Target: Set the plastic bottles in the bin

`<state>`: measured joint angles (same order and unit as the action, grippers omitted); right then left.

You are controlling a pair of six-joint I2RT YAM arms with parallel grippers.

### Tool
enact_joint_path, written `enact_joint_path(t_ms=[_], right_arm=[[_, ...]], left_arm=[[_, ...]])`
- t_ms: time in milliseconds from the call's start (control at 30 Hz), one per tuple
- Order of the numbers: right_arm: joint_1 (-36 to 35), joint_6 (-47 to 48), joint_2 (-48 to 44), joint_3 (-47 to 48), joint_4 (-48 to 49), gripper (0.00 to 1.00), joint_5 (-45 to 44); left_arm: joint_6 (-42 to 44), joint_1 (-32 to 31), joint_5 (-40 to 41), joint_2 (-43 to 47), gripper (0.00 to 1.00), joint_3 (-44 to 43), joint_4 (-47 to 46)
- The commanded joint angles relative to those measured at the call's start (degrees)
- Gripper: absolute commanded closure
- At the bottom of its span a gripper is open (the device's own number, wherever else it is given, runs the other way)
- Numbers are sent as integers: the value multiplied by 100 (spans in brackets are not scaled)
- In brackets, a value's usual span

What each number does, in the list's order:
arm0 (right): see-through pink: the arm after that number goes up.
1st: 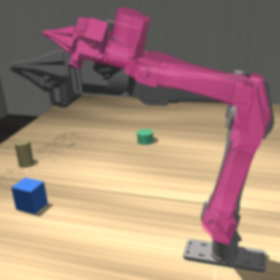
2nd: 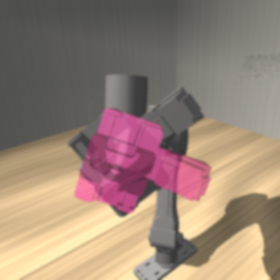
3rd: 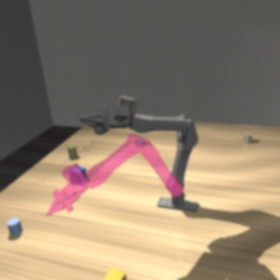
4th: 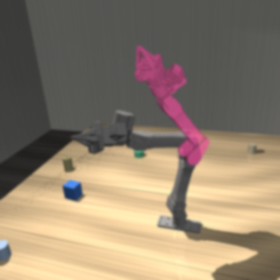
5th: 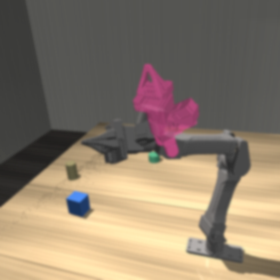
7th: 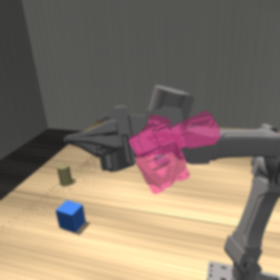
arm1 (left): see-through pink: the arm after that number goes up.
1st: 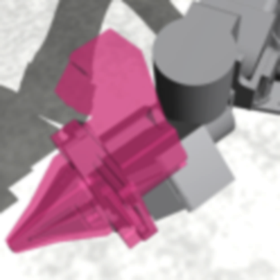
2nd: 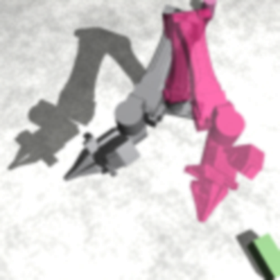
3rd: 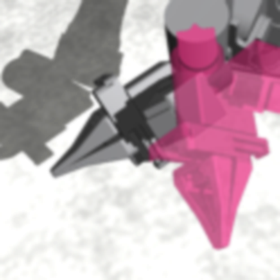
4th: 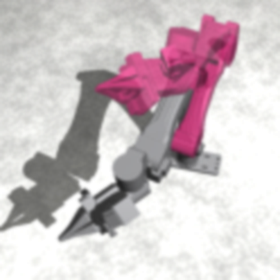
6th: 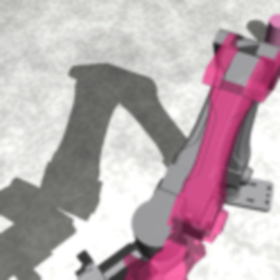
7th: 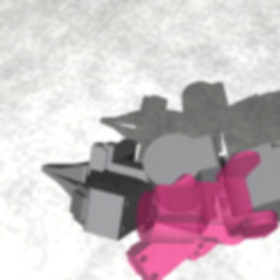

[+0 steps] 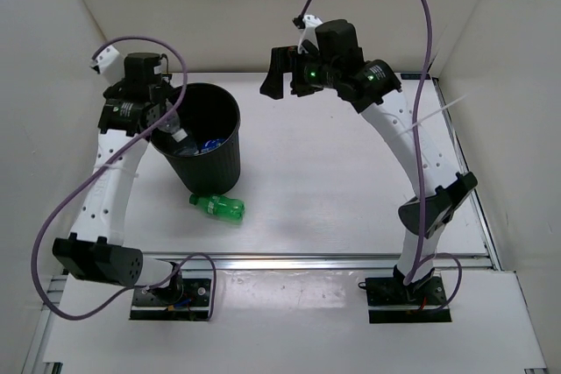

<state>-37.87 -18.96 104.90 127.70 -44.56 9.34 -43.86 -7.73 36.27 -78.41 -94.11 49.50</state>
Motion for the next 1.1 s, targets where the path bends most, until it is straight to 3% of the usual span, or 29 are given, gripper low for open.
enact_joint_path(t_ms=[0,67,233,333,367,600,800,933,1067], right_arm=[[104,59,-365,-61,43,0,59],[227,59,-365,-227,43,0,120],[411,59,-550,-456,43,0,182],[569,7,-611,-588,43,0,366],[657,6,-611,-588,43,0,419],[983,-187,-664,-887,43,0,981],[983,-292,-611,-940,43,0,1288],[1036,-354,-559,-1063,43,0,1429],[1097,-415,-506,-1063,96,0,1562]], left_arm=[[184,-342,266,2,22,-397,-274],[184,-475,319,-78,0,-476,-274],[-174,-923,494,420,0,-635,-108],[-1561,-924,32,1211,0,319,200],[-1860,-924,-180,1849,0,1097,149],[-3233,-862,-1060,4172,0,4307,-625],[-4516,-862,-2025,5676,0,6174,-1274],[-4440,-862,-2694,5715,0,7089,-1890],[-4018,-862,-2914,4794,0,6959,-1891]])
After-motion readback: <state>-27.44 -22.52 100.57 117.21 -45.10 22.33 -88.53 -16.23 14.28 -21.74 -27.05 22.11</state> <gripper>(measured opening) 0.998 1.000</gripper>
